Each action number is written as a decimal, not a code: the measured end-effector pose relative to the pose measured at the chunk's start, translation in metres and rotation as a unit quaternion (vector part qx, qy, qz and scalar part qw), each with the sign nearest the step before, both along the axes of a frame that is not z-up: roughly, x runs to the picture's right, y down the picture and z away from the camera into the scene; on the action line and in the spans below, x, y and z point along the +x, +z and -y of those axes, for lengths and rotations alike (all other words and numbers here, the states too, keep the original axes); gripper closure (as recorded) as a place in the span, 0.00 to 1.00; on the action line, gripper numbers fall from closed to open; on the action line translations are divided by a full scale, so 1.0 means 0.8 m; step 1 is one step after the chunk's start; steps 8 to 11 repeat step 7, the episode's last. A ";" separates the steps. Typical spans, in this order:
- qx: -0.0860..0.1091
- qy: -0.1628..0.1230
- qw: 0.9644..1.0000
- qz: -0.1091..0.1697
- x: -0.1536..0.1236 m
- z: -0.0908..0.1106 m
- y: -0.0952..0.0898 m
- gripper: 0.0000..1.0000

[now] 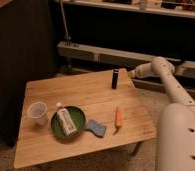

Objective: Knock the eraser over

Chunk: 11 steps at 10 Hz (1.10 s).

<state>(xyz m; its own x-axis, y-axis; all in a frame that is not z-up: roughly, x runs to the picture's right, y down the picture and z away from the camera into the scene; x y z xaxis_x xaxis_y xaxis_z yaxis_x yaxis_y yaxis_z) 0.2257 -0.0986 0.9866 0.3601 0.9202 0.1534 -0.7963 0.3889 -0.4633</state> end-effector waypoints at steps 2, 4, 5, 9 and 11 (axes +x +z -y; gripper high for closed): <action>0.003 -0.027 0.999 0.033 -0.065 0.001 0.006 0.97; 0.012 -0.053 0.996 0.076 -0.146 0.007 -0.004 0.97; 0.017 -0.065 0.993 0.099 -0.183 0.007 -0.013 0.97; 0.025 -0.090 0.981 0.170 -0.272 0.003 -0.055 0.97; 0.025 -0.090 0.981 0.170 -0.272 0.003 -0.055 0.97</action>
